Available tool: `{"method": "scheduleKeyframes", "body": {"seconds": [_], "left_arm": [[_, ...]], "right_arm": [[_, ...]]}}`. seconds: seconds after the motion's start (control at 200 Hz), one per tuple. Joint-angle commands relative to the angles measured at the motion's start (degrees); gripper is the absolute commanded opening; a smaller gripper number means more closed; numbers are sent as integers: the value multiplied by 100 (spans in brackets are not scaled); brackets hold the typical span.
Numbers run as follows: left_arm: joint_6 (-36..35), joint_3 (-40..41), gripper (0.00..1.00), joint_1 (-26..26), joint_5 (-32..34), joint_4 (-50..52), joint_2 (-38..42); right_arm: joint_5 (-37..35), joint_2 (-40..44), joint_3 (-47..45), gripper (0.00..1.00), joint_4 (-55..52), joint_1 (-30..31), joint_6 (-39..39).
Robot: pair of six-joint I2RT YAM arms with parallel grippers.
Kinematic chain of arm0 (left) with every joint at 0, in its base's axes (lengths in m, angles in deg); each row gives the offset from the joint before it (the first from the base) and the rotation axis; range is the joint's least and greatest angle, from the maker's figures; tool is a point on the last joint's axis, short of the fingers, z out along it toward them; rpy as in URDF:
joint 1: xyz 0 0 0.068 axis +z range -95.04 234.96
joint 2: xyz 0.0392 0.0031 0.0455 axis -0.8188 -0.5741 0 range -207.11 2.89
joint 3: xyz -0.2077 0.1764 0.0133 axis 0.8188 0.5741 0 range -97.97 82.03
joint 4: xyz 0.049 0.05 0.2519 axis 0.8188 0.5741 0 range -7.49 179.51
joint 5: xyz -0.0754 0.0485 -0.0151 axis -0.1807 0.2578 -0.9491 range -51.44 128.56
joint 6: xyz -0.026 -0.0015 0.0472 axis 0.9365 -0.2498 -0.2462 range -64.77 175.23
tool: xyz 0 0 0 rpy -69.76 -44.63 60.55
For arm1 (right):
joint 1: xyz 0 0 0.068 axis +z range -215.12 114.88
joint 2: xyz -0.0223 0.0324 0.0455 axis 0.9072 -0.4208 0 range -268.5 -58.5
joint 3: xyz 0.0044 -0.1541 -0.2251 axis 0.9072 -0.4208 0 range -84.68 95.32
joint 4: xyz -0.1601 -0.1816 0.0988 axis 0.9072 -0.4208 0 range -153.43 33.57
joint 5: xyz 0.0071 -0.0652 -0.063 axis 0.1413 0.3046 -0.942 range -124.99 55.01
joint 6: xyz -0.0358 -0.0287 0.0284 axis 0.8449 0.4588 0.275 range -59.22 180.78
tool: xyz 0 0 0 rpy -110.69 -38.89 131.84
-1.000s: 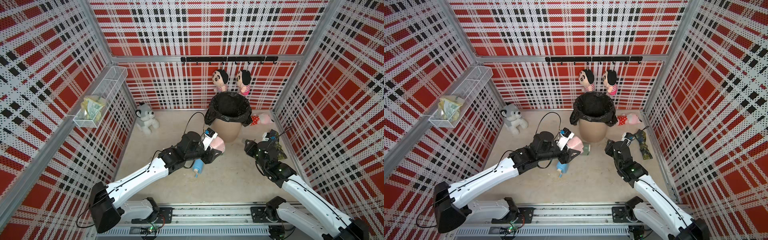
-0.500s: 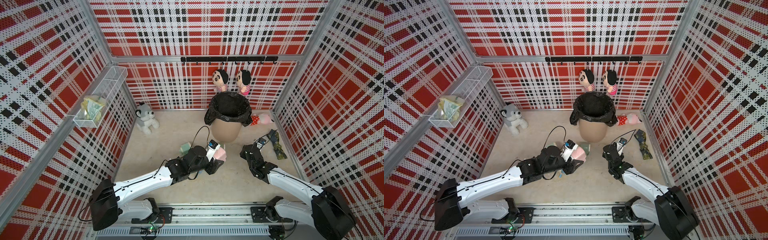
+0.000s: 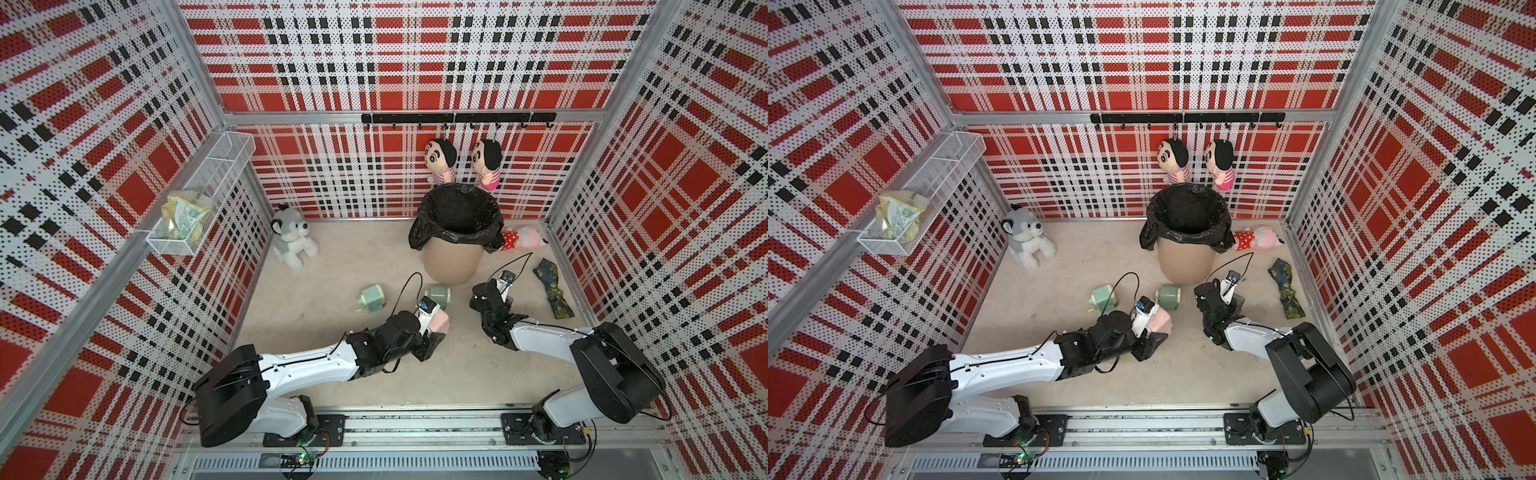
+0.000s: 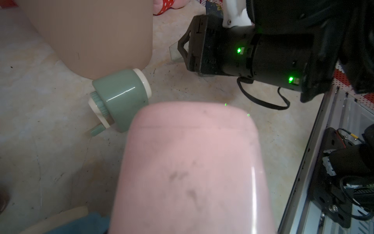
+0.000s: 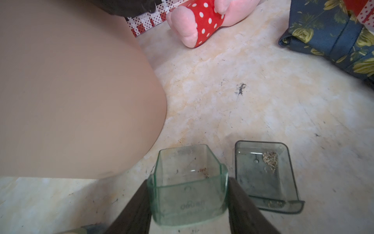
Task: Take out the pencil sharpener tray and clean the shavings
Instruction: Place the container at the center of the board.
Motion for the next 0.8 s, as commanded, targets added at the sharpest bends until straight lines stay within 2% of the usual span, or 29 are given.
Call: {"method": "scheduleKeyframes", "body": {"seconds": [0.0, 0.15, 0.326, 0.566, 0.792], "left_arm": [[93, 187, 53, -40, 300, -699, -94], [107, 352, 53, -31, 323, -958, -310], [104, 450, 53, -39, 294, -1118, -554], [110, 569, 53, -28, 303, -1226, -752], [107, 527, 53, -39, 244, -1361, -1032]], "right_arm": [[-399, -132, -265, 55, 478, 54, 94], [-412, -340, -199, 55, 580, 99, 215], [-393, -637, 40, 57, 294, 159, 15], [-426, -334, -148, 73, 72, 204, -402], [-337, 314, -122, 80, -154, 217, -204]]}}
